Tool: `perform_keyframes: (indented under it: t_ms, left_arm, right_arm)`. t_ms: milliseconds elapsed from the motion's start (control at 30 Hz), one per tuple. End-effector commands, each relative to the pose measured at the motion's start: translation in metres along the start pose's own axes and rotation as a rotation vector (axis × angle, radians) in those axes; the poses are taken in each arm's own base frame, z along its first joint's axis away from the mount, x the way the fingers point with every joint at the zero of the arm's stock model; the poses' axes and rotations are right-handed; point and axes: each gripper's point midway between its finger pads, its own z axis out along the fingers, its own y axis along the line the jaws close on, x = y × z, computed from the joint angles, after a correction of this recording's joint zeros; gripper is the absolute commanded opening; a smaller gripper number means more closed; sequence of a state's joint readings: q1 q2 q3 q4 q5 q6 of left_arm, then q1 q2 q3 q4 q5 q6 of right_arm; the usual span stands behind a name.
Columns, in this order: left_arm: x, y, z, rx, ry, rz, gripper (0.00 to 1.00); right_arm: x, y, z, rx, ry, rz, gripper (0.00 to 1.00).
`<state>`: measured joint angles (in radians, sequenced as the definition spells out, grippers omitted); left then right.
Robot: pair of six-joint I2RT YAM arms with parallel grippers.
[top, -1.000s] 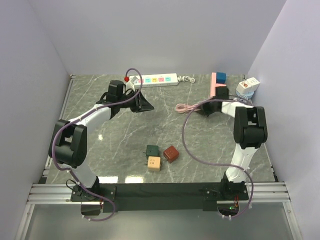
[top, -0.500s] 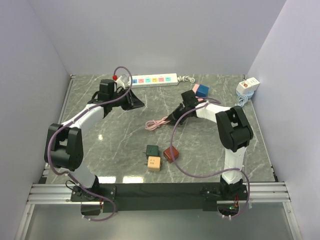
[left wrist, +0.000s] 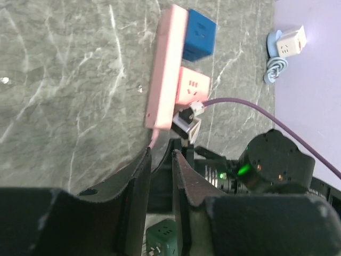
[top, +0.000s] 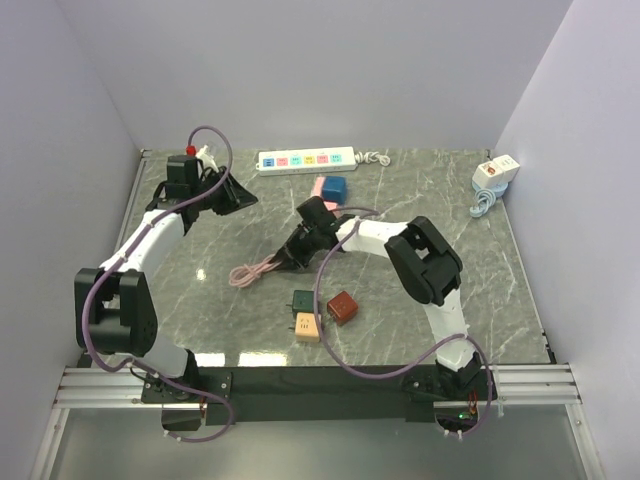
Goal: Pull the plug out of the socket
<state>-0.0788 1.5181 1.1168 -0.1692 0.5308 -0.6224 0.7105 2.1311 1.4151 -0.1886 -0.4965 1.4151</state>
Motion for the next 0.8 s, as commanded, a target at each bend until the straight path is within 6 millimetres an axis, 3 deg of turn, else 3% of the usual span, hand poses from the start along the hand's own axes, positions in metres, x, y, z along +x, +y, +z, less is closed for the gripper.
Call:
perform_keyframes:
  t_ms: [0,133,233,300,433,500,600,633,667,733,767]
  left_arm:
    - [-0.004,0.000,-0.011,-0.006,-0.018,0.033,0.28]
    - [-0.009,0.006,-0.013,-0.014,-0.029,0.027,0.28]
    - [-0.012,0.007,-0.012,-0.010,-0.031,0.025,0.28]
    - [-0.013,0.006,-0.009,-0.002,-0.025,0.022,0.28]
    - [-0.006,0.008,0.003,0.027,0.036,-0.009,0.28]
    - [-0.005,0.011,0.007,0.028,0.050,-0.018,0.29]
    - [-0.006,0.007,0.016,0.035,0.055,0.006,0.35]
    - [-0.002,0.005,0.022,0.029,0.068,0.024,0.40]
    - [-0.009,0.001,0.025,0.020,0.052,0.042,0.43]
    - [-0.003,-0.005,0.041,0.013,0.079,0.060,0.51]
    - [-0.011,-0.014,0.046,0.021,0.066,0.079,0.53]
  right_arm:
    - [0.017,0.037,-0.015,-0.091,0.071,-0.022,0.34]
    - [0.026,0.057,-0.037,-0.124,0.077,-0.108,0.51]
    - [0.019,0.061,-0.050,-0.106,0.031,-0.160,0.60]
    - [0.012,0.057,-0.057,-0.065,0.025,-0.185,0.66]
    - [0.002,0.045,-0.071,-0.031,0.011,-0.235,0.68]
    - [-0.007,0.041,-0.081,-0.013,-0.028,-0.270,0.75]
    - [-0.023,0.044,-0.110,-0.013,-0.138,-0.398,0.78]
    - [-0.023,0.054,-0.128,-0.050,-0.184,-0.446,0.78]
    - [-0.029,0.054,-0.135,-0.069,-0.219,-0.513,0.79]
    - [-0.042,0.060,-0.162,-0.076,-0.324,-0.562,0.80]
    - [-0.048,0.056,-0.170,-0.044,-0.356,-0.610,0.81]
